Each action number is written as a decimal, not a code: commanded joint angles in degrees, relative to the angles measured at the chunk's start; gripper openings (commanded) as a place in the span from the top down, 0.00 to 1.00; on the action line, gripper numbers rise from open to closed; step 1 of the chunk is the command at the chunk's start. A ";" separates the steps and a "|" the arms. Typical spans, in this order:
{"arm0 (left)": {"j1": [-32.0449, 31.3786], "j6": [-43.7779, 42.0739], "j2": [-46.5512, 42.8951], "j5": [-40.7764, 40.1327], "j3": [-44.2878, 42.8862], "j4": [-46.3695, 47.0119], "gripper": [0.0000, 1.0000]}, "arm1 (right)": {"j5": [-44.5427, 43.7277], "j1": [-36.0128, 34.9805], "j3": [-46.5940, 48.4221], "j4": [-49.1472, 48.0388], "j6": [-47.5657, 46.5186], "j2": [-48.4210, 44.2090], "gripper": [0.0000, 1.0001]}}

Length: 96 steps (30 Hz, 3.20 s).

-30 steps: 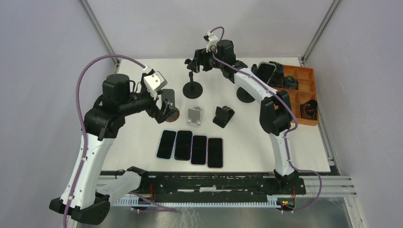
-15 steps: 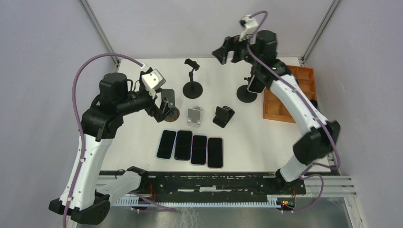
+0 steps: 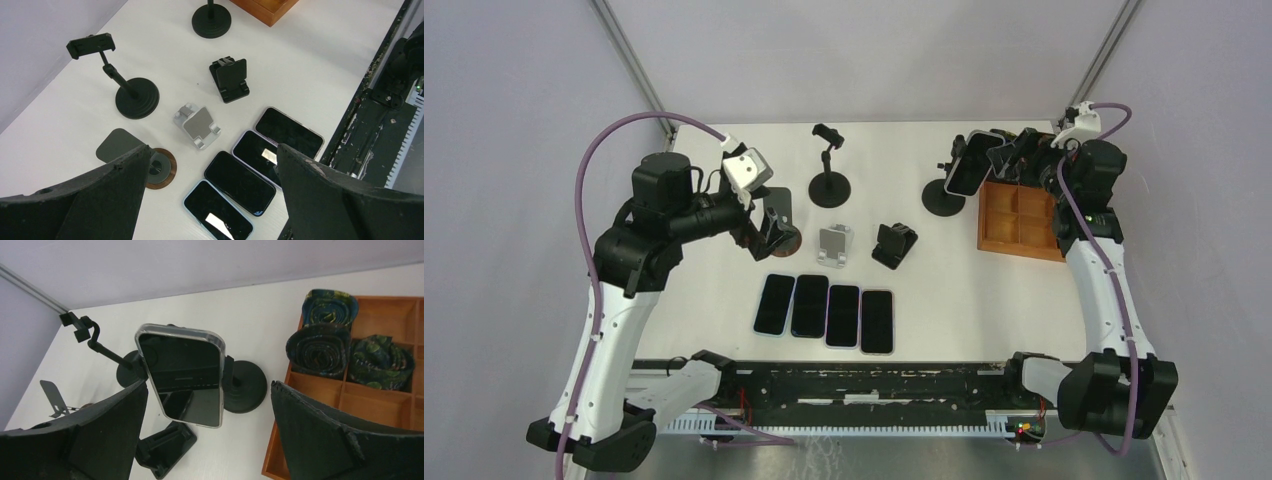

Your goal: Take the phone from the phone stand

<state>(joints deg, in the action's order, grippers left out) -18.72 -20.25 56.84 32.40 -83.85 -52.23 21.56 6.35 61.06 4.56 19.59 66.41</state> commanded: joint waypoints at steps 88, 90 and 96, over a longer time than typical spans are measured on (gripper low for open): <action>0.18 -0.50 -2.47 6.52 3.50 1.56 0.00 | 14.93 -6.05 24.29 -23.73 27.95 11.49 1.00; 0.18 -0.12 -3.22 6.97 5.00 3.58 0.00 | 18.18 -6.02 22.07 -30.23 35.20 10.49 1.00; 0.18 1.16 -5.09 7.38 9.18 11.46 0.00 | 23.97 -8.26 13.20 -48.82 54.45 6.72 1.00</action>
<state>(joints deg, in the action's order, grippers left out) -18.72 -20.34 52.73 37.93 -76.38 -48.66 40.45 0.40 76.49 -21.43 56.71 79.24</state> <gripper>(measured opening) 0.997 0.186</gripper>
